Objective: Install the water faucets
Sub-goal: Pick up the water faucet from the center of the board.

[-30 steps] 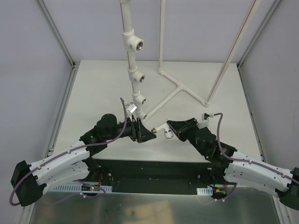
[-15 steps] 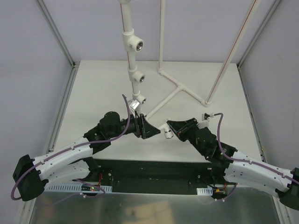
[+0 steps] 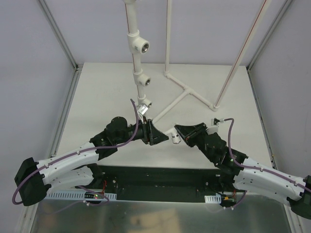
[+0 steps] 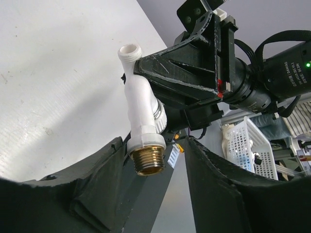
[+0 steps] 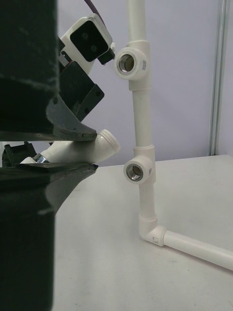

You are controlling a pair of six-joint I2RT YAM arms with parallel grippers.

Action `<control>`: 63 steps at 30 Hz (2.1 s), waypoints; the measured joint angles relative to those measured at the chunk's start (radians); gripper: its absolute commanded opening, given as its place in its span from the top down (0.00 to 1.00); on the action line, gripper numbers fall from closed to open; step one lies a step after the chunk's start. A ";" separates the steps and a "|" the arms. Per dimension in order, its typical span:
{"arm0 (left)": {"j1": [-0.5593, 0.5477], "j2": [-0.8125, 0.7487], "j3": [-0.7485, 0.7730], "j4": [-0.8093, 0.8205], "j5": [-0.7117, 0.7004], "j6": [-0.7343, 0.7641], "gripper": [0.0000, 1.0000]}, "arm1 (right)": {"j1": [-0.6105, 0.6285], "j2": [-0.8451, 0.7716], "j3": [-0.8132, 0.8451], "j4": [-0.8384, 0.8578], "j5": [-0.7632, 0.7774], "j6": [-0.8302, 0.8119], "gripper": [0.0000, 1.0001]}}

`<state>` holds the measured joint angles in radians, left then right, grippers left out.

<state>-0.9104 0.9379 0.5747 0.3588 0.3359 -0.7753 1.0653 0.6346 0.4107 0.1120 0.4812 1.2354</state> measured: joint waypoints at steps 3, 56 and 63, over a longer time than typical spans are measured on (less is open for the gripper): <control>0.000 0.009 0.003 0.003 -0.002 -0.002 0.66 | 0.000 -0.005 0.000 -0.003 0.000 0.003 1.00; 0.000 0.084 0.153 0.049 0.604 0.067 1.00 | -0.004 -0.116 0.122 -0.051 -0.826 -0.677 0.97; 0.000 0.080 0.154 0.047 0.595 0.072 0.70 | -0.003 -0.124 0.122 -0.042 -0.822 -0.679 1.00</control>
<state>-0.9108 1.0183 0.7288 0.4057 0.9306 -0.7029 1.0618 0.5106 0.5331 0.0696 -0.3405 0.5560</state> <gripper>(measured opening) 0.287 0.345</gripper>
